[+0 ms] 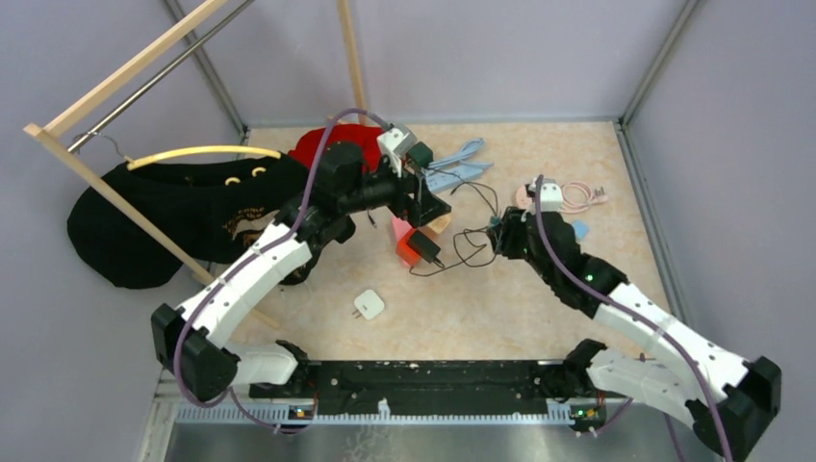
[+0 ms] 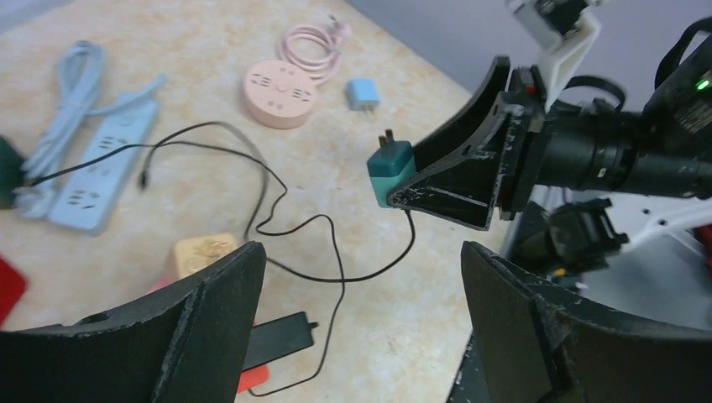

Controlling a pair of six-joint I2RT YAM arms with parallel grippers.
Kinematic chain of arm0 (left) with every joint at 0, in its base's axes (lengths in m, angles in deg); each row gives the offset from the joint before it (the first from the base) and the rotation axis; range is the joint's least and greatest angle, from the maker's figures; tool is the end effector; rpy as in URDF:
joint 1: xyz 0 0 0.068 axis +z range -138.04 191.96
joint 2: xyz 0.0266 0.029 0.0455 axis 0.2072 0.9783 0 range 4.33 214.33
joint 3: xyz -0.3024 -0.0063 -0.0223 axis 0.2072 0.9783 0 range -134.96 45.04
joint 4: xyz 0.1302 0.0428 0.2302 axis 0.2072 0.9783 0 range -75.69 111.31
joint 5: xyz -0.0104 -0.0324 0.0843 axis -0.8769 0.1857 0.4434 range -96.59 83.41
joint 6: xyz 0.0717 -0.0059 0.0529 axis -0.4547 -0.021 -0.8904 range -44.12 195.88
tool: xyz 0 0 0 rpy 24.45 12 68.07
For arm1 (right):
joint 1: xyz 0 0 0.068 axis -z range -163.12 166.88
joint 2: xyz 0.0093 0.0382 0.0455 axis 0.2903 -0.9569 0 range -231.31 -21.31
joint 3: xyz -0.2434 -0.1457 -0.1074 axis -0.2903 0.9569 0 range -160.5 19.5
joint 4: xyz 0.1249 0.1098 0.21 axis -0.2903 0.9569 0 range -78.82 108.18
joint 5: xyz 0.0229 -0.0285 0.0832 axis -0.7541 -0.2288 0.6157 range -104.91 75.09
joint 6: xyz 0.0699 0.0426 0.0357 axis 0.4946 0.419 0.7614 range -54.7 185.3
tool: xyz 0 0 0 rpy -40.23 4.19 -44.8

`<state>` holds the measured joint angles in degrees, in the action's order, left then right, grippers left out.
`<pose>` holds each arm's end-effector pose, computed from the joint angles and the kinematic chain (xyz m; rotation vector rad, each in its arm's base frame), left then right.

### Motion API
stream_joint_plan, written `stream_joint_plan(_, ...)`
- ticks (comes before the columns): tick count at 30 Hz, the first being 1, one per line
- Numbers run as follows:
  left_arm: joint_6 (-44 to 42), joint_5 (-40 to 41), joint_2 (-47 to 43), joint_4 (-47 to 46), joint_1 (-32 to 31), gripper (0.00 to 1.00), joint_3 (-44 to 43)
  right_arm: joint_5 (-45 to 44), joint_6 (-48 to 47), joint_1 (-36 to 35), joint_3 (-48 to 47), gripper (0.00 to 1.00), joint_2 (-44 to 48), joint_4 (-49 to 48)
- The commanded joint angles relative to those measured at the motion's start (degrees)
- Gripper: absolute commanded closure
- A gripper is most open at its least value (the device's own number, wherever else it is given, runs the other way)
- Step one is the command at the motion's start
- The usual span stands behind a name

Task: Insert the plug
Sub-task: Pick up the plug from the center of the board.

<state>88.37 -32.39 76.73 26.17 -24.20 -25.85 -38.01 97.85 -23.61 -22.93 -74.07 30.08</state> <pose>0.2426 -0.2202 0.4146 0.7135 1.7582 -0.9973 0.1938 0.1243 0.2907 0.1028 2.0551 0.3775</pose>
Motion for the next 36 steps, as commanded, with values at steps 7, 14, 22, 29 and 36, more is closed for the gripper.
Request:
stream_joint_plan(7, 8.54, -16.97, 11.45, -5.75, -0.05, 0.11, -3.55, 24.12, -31.69, 0.29, 1.43, 0.77, 10.21, -13.78)
stream_joint_plan(14, 13.0, -22.02, 14.83, -11.42, -0.06, 0.1, -3.44, 30.59, -35.9, 0.27, 1.47, 0.77, 9.69, -16.61)
stream_joint_plan(22, 13.44, -23.42, 15.98, -11.0, -0.07, 0.13, -3.75, 33.26, -36.7, 0.31, -0.77, 0.77, 5.91, -15.35)
stream_joint_plan(29, 11.09, -23.78, 19.04, -5.08, -0.39, 0.25, -6.09, 34.41, -37.75, 0.28, -2.95, 0.75, 4.02, -14.34)
stream_joint_plan(36, 9.22, -25.03, 20.42, -2.19, -1.1, 0.43, -7.24, 35.05, -38.23, 0.24, -4.45, 0.75, 1.95, -12.86)
